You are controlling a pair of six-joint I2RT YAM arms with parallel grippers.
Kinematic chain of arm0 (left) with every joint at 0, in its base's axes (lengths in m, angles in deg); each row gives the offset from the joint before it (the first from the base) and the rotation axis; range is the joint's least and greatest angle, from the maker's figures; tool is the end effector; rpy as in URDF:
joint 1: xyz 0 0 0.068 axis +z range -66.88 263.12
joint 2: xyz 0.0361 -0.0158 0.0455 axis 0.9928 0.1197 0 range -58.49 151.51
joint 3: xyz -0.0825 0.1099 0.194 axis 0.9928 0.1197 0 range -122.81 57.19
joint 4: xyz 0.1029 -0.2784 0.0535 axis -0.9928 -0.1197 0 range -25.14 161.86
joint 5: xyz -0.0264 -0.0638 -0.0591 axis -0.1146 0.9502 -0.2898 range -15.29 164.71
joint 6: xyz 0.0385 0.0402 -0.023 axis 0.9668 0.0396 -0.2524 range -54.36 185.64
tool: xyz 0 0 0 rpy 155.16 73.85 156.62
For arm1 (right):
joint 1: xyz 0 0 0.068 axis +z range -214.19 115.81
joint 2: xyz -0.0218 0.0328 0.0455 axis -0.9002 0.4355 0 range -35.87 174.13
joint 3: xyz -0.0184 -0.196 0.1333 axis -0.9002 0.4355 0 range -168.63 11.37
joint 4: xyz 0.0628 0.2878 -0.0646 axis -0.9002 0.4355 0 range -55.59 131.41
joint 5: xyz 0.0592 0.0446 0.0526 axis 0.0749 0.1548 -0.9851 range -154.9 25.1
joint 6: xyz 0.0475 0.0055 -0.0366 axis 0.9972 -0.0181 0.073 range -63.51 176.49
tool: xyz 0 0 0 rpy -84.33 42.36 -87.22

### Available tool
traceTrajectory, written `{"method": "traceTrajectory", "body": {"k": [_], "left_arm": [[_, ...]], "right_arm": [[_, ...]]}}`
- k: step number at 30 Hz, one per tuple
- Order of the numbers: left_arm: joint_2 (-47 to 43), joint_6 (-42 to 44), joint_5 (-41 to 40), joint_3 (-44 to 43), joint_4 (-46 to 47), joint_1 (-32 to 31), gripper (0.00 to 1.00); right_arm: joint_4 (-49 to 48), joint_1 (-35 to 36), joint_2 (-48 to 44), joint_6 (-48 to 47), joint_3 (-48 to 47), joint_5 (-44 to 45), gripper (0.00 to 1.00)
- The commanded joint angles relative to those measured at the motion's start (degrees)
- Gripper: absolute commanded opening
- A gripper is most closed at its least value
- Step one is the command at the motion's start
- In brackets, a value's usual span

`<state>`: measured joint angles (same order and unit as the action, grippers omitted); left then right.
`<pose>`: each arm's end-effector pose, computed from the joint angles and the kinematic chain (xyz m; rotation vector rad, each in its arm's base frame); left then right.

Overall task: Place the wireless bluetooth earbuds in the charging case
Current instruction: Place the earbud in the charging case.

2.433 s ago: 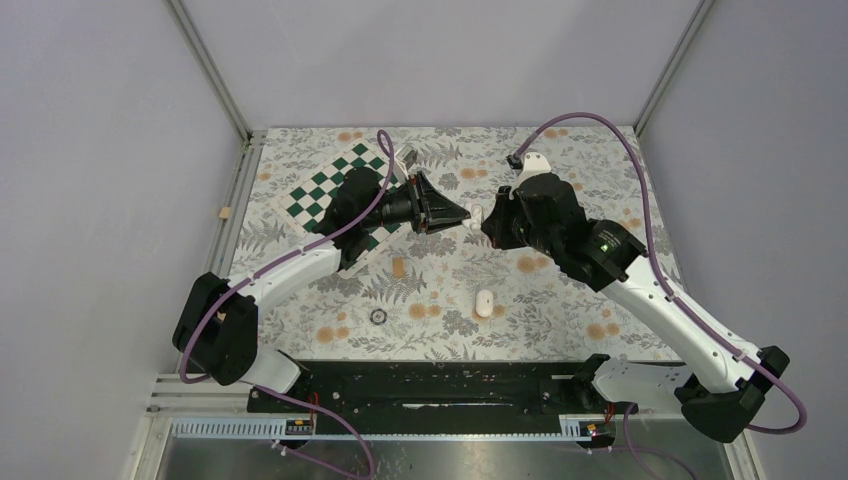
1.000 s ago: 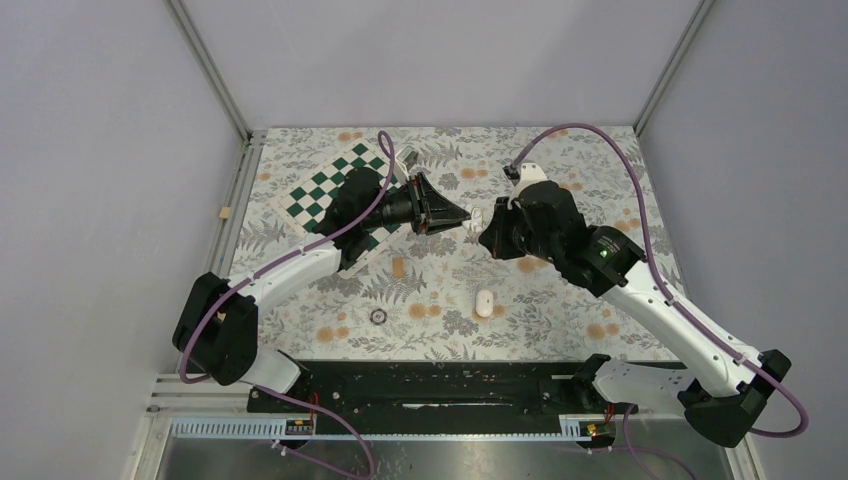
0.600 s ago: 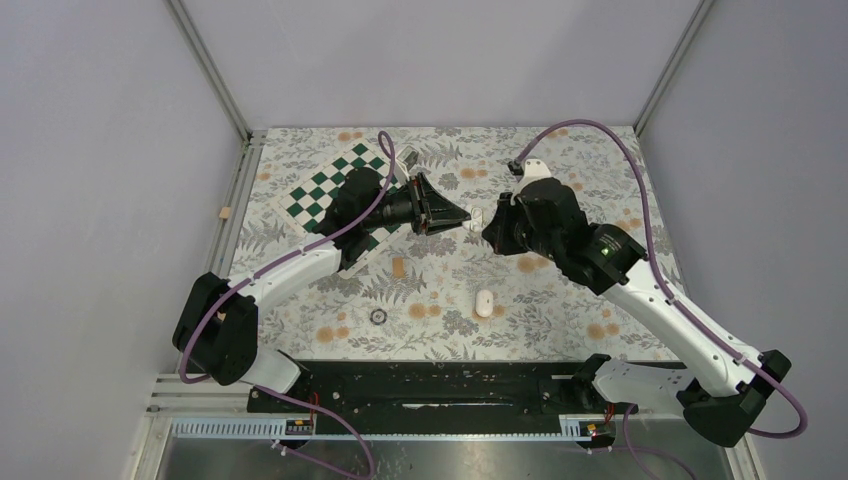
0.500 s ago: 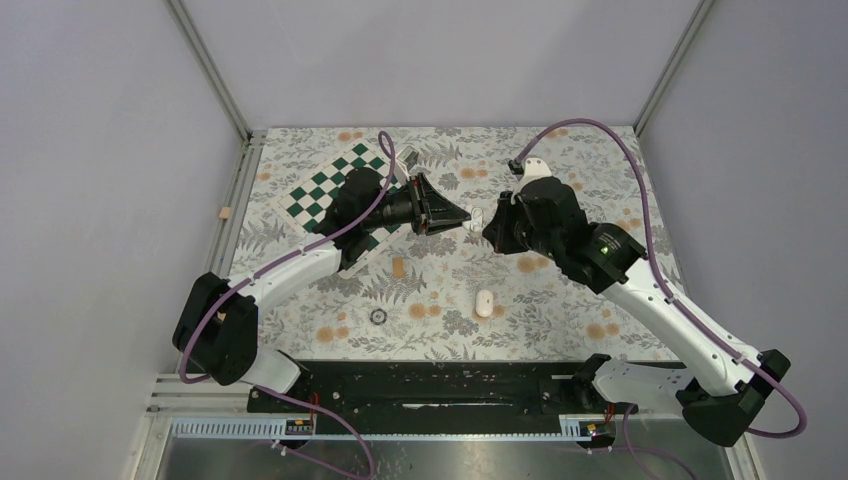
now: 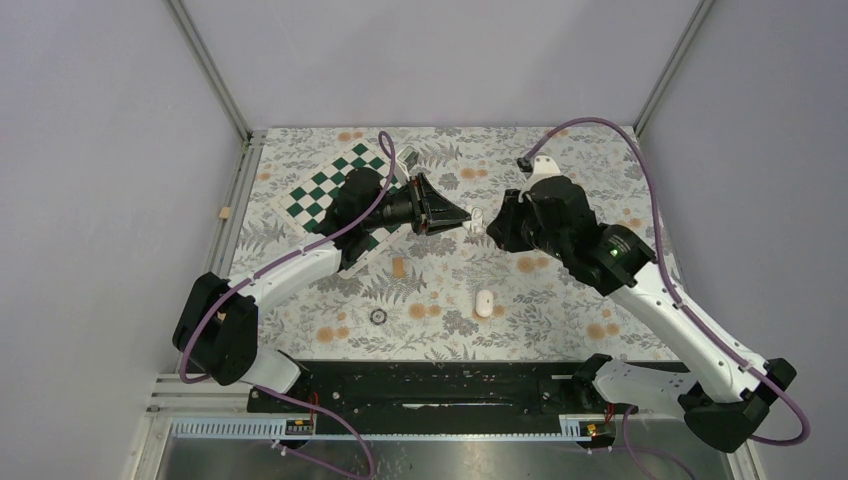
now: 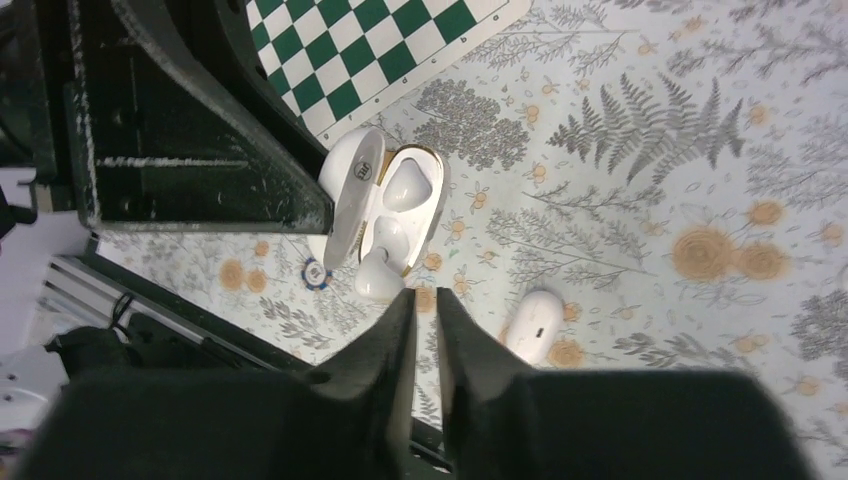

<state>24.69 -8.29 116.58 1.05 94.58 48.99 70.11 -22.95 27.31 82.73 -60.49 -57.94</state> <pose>0.3005 -0.2395 0.2542 -0.0131 2.0749 -1.9071 0.2274 0.1923 0.3655 -0.1957 2.0855 0.6062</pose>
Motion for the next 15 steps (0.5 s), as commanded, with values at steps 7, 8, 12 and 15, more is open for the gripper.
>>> {"method": "traceTrajectory", "body": {"k": [7,8,12,15], "left_arm": [[-2.0,0.7,0.4,-2.3,2.7,-0.2,0.0],[-2.0,0.8,0.4,-2.3,2.7,-0.2,0.0],[-2.0,0.7,0.4,-2.2,2.7,-0.2,0.0],[-2.2,0.7,0.4,-2.2,2.7,-0.1,0.0]], "right_arm": [[0.6,-0.3,-4.0,1.0,-1.9,-2.6,0.51],[0.3,-0.3,-3.9,1.2,-1.9,-3.3,0.52],[0.2,-0.3,-1.6,1.3,-2.3,-5.6,0.54],[-0.6,-0.3,-0.7,1.4,-2.2,-6.4,0.54]]}}
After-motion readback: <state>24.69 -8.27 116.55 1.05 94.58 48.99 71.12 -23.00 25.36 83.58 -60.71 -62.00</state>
